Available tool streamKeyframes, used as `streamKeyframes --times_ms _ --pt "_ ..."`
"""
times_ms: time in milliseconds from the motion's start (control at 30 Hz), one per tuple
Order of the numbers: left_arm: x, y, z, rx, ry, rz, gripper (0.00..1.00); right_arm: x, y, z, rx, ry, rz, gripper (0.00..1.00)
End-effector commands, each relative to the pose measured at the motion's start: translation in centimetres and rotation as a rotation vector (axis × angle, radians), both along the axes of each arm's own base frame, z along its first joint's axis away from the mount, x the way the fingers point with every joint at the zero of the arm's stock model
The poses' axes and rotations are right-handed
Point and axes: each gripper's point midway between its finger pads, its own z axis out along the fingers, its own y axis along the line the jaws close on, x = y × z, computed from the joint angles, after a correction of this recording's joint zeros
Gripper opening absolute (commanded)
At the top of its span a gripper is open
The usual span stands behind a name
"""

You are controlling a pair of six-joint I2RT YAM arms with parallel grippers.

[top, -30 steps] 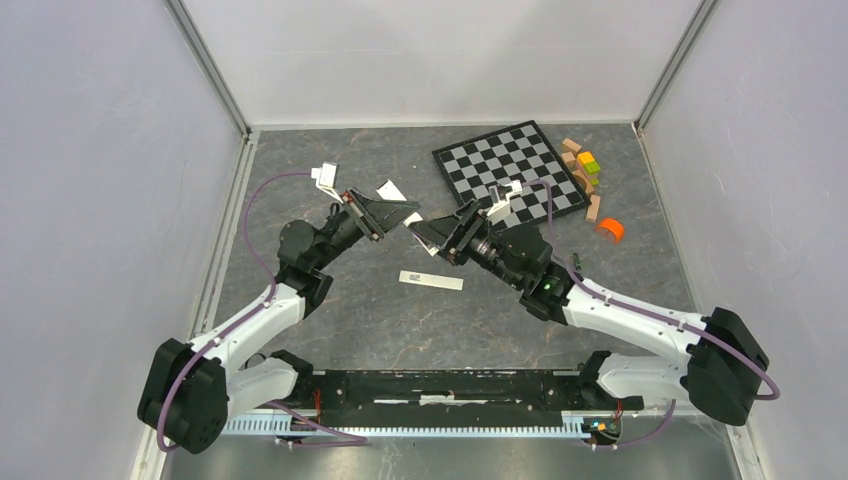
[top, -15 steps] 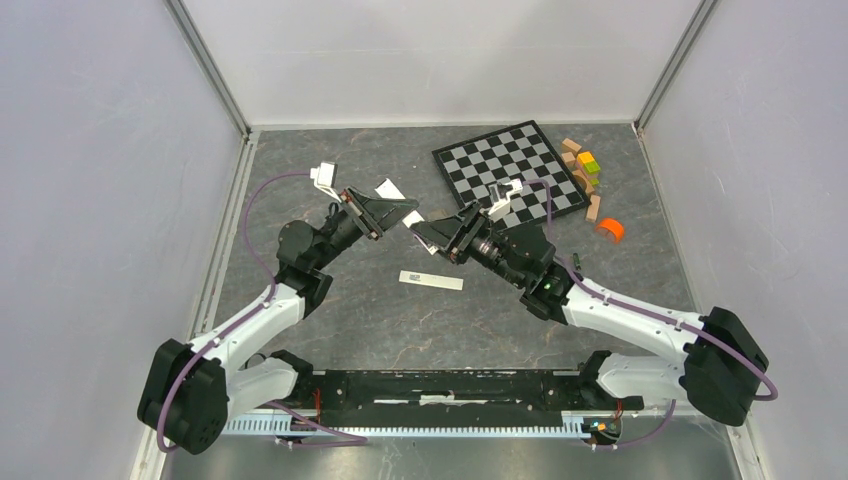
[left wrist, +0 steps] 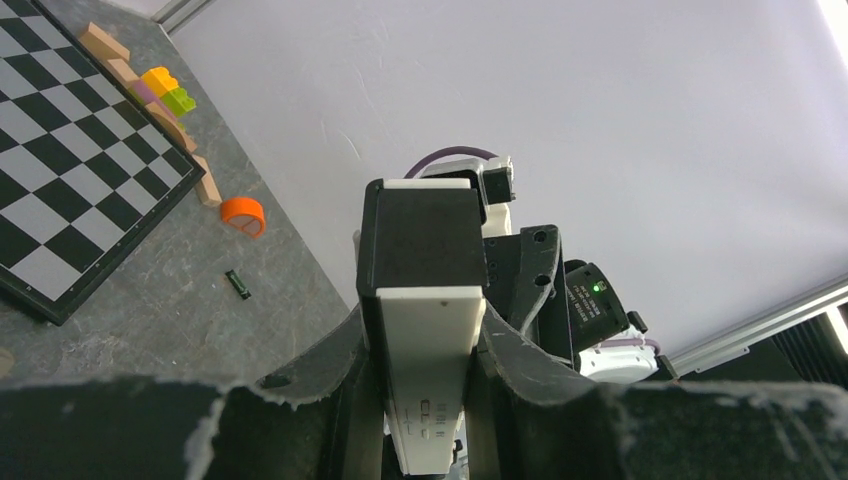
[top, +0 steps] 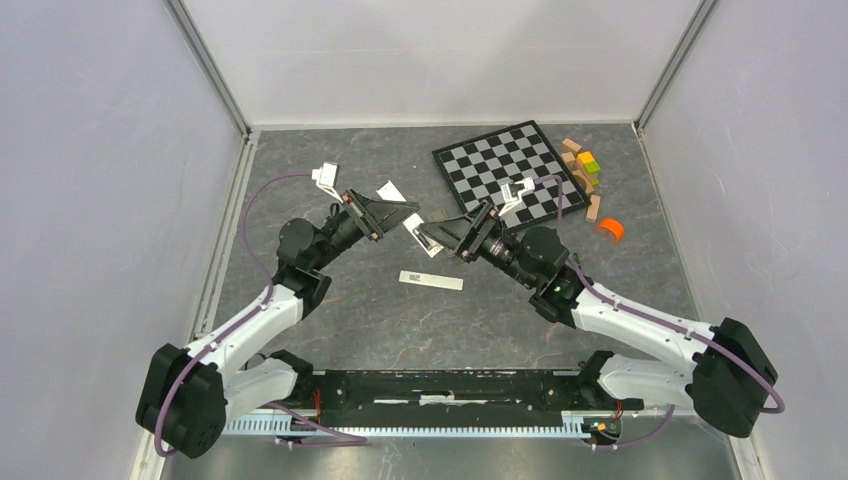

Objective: Load the batteries into the remote control
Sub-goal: Load the battery into the remote control.

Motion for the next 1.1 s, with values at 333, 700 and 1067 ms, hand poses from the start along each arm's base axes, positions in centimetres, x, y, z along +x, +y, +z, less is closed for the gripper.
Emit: streamKeyframes --times_ms 333,700,1067 --pt "-0.9 0.1 3.3 -0.026 -0.1 -0.014 0.02 -0.3 1.2 -0.7 -0.075 -0.059 0.075 0.38" --pt "-0.2 0.2 0.8 0.079 -0.088 0.027 0.02 -0.2 -0.7 0.5 -0.093 -0.181 0.052 0.83" --pt "-0.2 2.0 -7.4 0.325 0.004 0.122 0.02 5.4 -14.2 -7.6 -0.956 -0.161 -0.357 0.9"
